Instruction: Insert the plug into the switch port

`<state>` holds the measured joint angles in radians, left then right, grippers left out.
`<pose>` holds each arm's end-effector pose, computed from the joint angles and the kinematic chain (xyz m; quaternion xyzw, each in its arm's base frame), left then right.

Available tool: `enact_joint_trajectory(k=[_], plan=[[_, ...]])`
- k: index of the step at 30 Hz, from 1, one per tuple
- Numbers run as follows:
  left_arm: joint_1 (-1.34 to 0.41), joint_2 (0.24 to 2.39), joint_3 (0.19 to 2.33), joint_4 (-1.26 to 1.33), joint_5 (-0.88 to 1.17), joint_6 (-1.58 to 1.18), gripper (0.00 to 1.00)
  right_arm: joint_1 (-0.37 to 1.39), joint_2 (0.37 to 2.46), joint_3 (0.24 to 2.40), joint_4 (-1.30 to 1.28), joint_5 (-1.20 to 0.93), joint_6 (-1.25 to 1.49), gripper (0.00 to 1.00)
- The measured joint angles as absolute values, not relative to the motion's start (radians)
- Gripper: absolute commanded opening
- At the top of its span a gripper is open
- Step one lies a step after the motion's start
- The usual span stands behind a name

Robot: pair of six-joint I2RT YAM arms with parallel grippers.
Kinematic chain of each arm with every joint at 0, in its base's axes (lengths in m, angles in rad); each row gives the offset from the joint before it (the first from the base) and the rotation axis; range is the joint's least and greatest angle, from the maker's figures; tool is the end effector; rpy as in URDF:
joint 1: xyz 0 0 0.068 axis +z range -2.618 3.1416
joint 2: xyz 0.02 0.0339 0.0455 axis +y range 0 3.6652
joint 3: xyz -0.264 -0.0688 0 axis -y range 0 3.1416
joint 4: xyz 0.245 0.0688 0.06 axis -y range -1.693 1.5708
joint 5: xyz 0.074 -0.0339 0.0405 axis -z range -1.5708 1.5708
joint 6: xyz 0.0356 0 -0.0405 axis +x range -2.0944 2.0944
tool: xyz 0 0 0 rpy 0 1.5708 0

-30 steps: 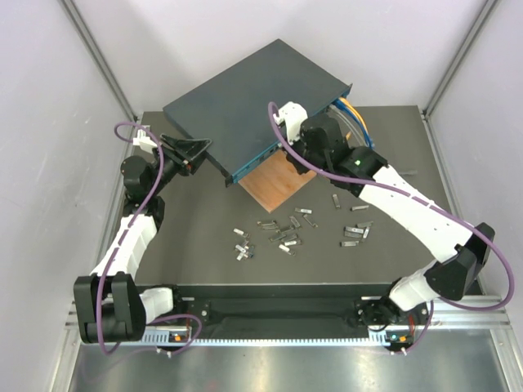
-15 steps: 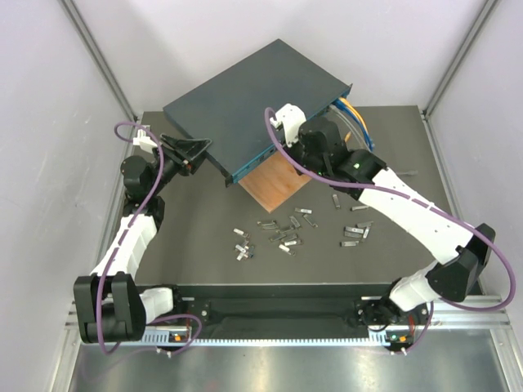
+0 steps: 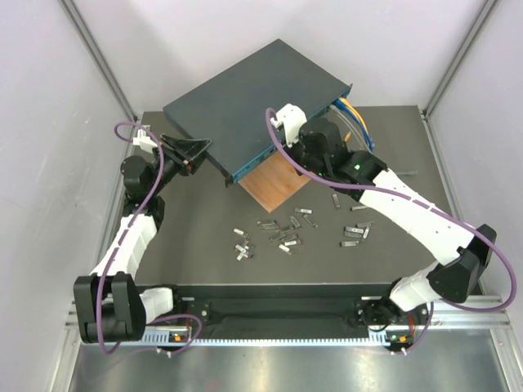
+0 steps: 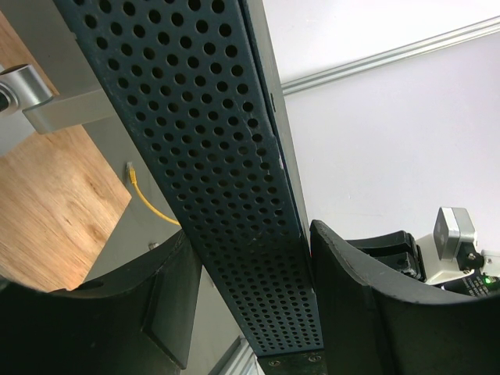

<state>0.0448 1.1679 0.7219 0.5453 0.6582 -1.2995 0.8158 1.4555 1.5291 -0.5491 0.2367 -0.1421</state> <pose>0.2658 -0.0099 0.3149 -0.2080 0.6462 -0.5874 0.4406 0.2296 0.2318 0.4039 -0.3361 0.7807 0.0757 0.5213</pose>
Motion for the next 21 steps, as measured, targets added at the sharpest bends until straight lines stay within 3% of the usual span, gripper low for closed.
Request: enact_joint_trajectory(k=[21], plan=[[0.045,1.17,0.723,0.546,0.659,-1.299,0.0,0.719,1.456,1.53,-0.558,0.041,-0.044,0.0]])
